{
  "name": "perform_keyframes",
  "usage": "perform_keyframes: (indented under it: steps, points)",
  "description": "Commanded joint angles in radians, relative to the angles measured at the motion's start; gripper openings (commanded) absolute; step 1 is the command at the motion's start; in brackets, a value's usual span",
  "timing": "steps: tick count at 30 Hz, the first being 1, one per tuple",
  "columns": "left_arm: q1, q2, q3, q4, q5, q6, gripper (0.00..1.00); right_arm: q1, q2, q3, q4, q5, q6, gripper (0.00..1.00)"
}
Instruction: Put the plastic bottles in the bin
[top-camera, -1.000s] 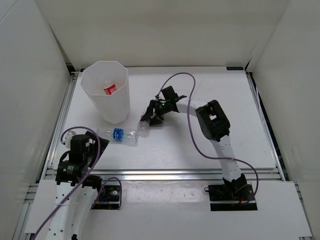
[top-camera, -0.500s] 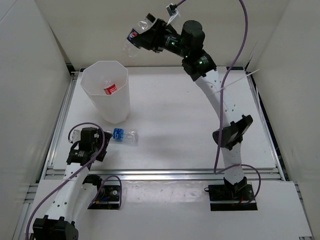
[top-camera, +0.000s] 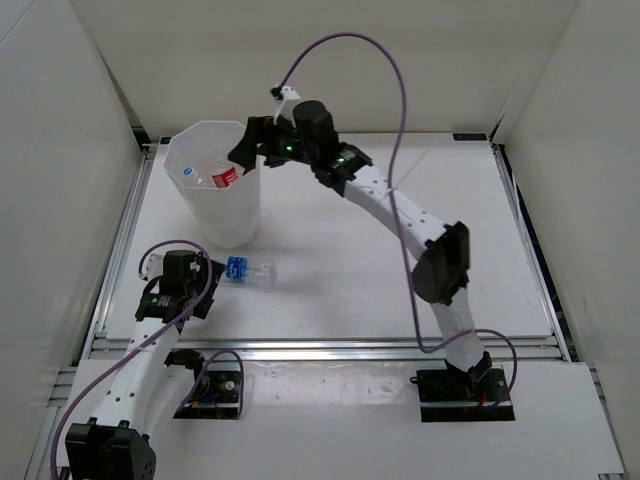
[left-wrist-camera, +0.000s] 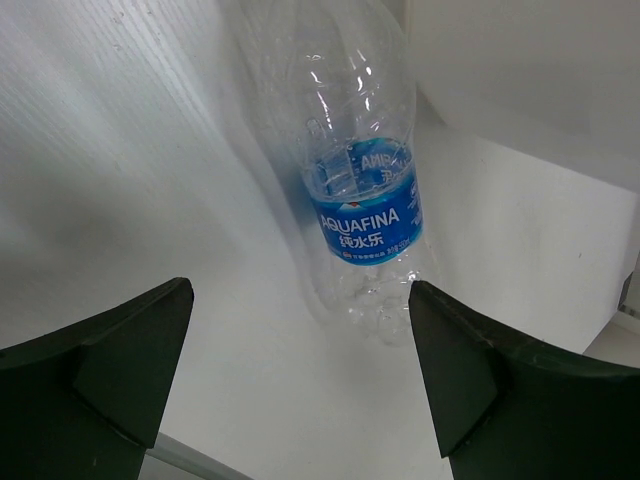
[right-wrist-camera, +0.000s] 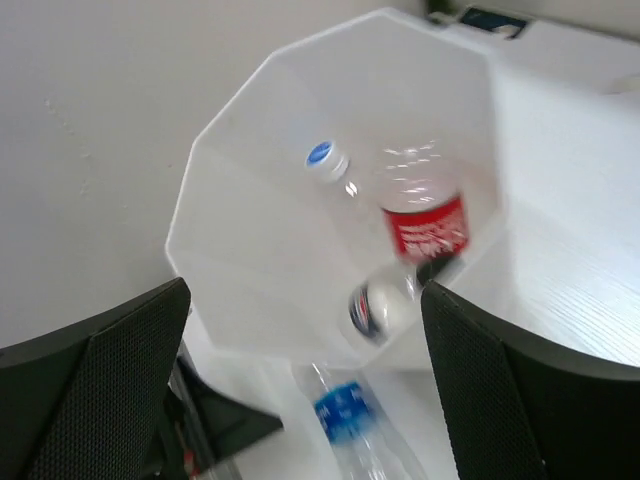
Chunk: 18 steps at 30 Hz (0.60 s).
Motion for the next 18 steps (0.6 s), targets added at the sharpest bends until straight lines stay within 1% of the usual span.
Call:
perform_keyframes:
  steps: [1, 2, 3, 4, 5, 6, 7, 10, 14, 18]
  points:
    - [-0.009, 0.005, 0.0, 0.038, -0.006, -0.022, 1.0, -0.081, -0.374, -0.037, 0.048, 0.13, -0.101, 1.0]
    - [-0.009, 0.017, 0.0, 0.052, -0.006, -0.038, 1.0, -0.091, -0.375, -0.008, 0.007, 0.12, -0.101, 1.0]
    - [-0.009, 0.034, 0.0, 0.052, -0.006, -0.047, 1.0, -0.1, -0.401, 0.052, -0.074, 0.12, -0.101, 1.0]
    - [-0.009, 0.044, 0.0, 0.064, -0.017, -0.061, 1.0, -0.111, -0.416, 0.052, -0.075, 0.108, -0.113, 1.0]
    - [-0.009, 0.053, 0.0, 0.064, -0.031, -0.061, 1.0, -0.111, -0.439, 0.052, -0.122, 0.107, -0.113, 1.0]
    - [-0.018, 0.063, 0.0, 0.088, -0.031, -0.073, 1.0, -0.111, -0.463, -0.012, -0.135, 0.107, -0.113, 1.0]
    - [-0.018, 0.074, 0.0, 0.102, -0.04, -0.085, 1.0, -0.111, -0.515, -0.052, -0.135, 0.094, -0.113, 1.0]
    - [-0.018, 0.117, -0.023, 0.167, -0.06, -0.104, 1.0, -0.111, -0.586, -0.152, -0.19, 0.055, -0.122, 1.0]
    - [-0.018, 0.224, -0.014, 0.222, -0.071, -0.114, 1.0, -0.12, -0.599, -0.143, -0.332, 0.025, -0.133, 1.0]
    - [-0.029, 0.326, 0.007, 0.279, -0.091, -0.091, 1.0, -0.143, -0.611, -0.143, -0.382, -0.027, -0.079, 1.0]
